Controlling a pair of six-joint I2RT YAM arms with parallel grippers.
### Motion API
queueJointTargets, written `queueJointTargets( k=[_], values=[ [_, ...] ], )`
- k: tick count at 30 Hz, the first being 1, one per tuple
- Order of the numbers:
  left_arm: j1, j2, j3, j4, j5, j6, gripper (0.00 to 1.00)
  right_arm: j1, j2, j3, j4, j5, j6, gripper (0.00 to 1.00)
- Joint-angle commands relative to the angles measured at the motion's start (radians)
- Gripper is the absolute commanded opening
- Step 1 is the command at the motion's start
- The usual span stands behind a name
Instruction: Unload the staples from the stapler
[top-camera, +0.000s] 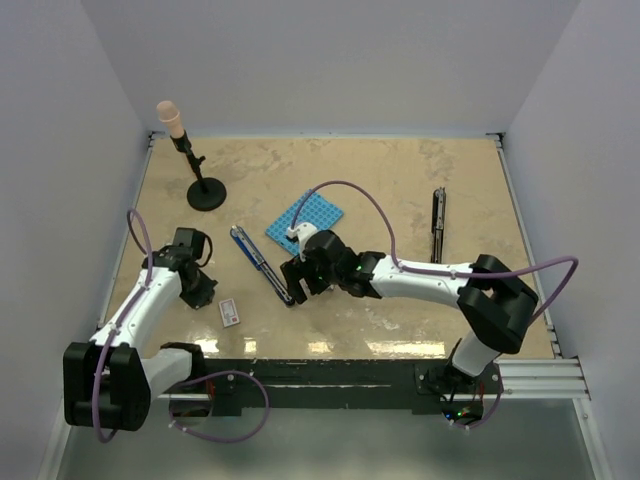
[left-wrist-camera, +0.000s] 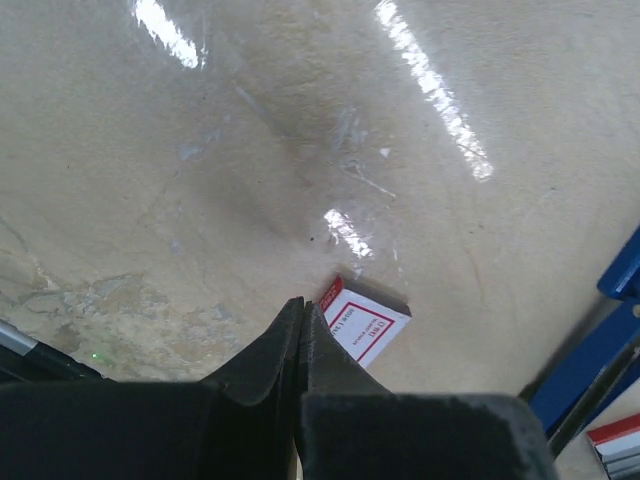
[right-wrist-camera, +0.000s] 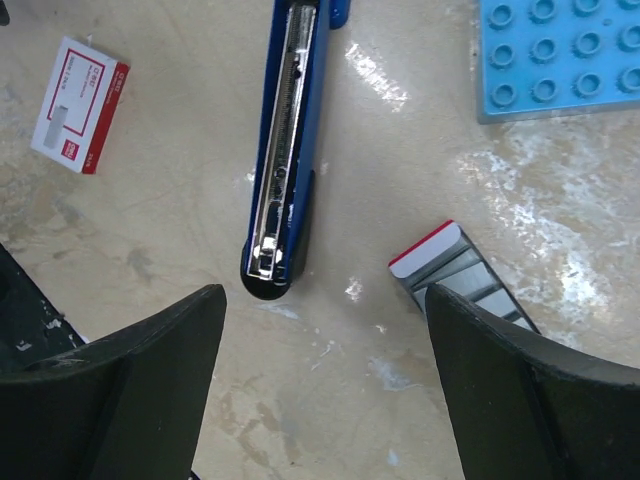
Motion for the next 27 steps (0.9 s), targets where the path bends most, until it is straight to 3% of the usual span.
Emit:
queueJointTargets(
  k=[1,5,11,27],
  values=[
    [0.032,0.027,-0.053,0.012,0.055,-0.05,0.0,0.037,0.031,0.06,0.021,0.073,0.012,0.84],
    [0.038,0.055,-0.092,0.032,0.085,-0.057,0.0,0.077,0.071,0.087,0.001,0.098,0.015,0.78],
    [0.038,0.03,-0.098,0.029,0.097,-0.064,0.0,0.143,0.112,0.097,-0.014,0.175,0.02,0.77],
    [0.038,-0.011,-0.153,0.029,0.227,-0.073,0.0,0.165,0.175,0.124,-0.034,0.313,0.009,0.63]
  ],
)
